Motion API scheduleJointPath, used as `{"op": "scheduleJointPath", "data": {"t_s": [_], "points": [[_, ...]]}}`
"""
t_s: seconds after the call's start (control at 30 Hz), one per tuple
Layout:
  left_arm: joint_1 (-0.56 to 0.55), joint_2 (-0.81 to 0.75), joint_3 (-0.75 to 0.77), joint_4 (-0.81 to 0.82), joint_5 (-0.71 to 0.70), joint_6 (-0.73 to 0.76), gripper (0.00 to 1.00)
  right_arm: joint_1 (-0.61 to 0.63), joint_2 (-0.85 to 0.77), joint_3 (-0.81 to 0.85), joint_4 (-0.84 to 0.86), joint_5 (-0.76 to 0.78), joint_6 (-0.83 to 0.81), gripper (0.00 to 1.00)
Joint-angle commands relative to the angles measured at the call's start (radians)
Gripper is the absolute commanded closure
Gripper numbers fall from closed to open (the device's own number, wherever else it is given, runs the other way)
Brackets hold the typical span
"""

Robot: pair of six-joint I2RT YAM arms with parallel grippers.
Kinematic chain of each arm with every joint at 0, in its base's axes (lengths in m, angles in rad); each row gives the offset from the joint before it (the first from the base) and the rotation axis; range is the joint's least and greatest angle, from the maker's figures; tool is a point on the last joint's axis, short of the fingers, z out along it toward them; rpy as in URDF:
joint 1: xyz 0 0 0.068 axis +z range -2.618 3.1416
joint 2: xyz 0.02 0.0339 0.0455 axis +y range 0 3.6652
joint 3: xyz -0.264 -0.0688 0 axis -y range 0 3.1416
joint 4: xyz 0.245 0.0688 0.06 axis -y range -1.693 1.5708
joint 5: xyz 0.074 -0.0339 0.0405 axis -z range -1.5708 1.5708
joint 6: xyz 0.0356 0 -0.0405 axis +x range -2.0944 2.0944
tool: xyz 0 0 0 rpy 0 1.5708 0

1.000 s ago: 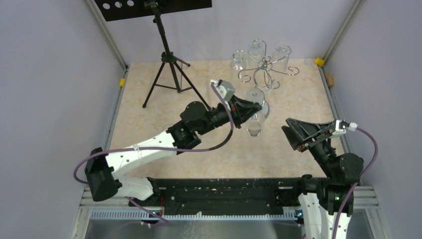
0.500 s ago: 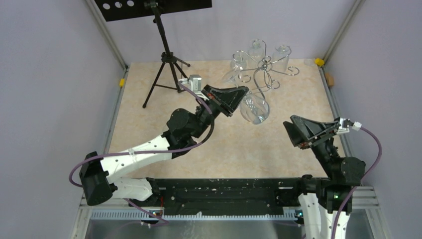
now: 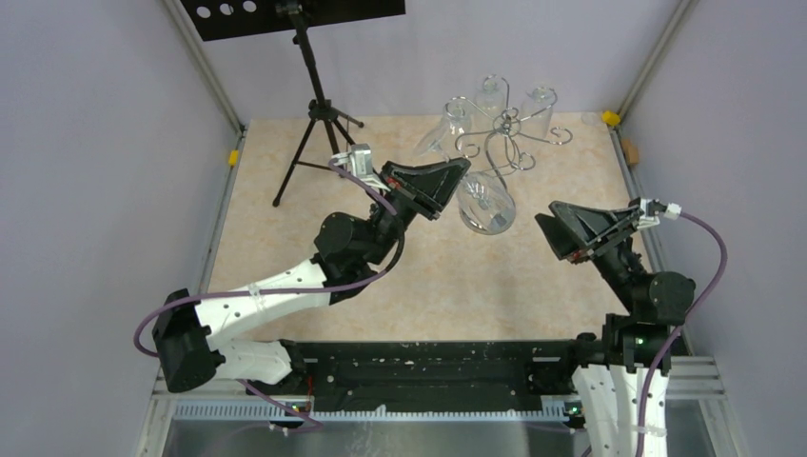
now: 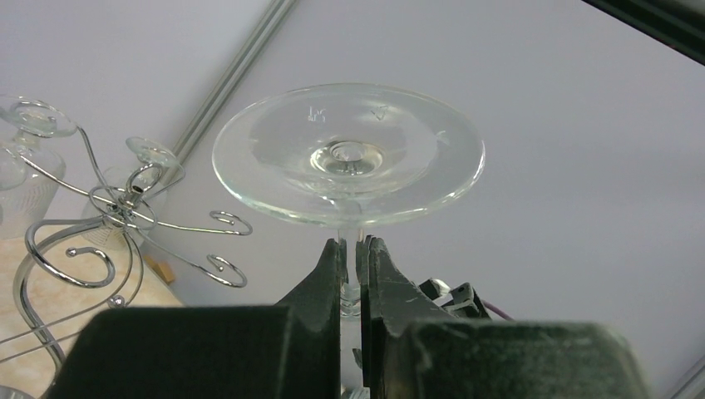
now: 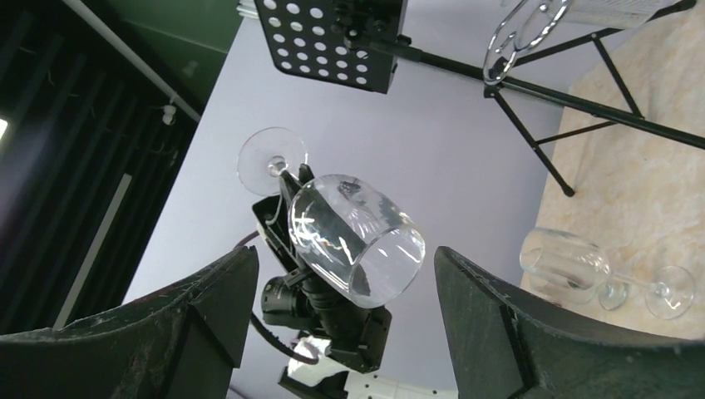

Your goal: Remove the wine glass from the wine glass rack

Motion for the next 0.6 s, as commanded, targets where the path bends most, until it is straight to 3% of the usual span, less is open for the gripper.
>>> {"op": "scheduleJointPath", "data": {"t_s": [0.0, 0.13, 0.2, 0.4, 0.57], "points": [[0.001, -0.006, 0.030, 0.072, -0.019, -0.047, 1.00, 0.007, 0.057, 0.010, 0.180, -0.073, 0.041, 0.22], [0.004, 0.003, 0.049, 0.063, -0.023, -0.060, 1.00, 0.059, 0.152, 0.050, 0.241, -0.100, 0.026, 0.22], [0.012, 0.006, 0.055, 0.067, -0.022, -0.062, 1.00, 0.141, 0.206, 0.097, 0.207, -0.085, -0.043, 0.23], [0.055, -0.013, 0.053, 0.036, 0.006, -0.076, 1.00, 0.392, 0.294, 0.079, 0.268, 0.109, -0.123, 0.41], [0.070, -0.038, 0.032, 0.029, 0.011, -0.087, 1.00, 0.483, 0.319, 0.028, 0.442, 0.213, -0.121, 0.50]]}}
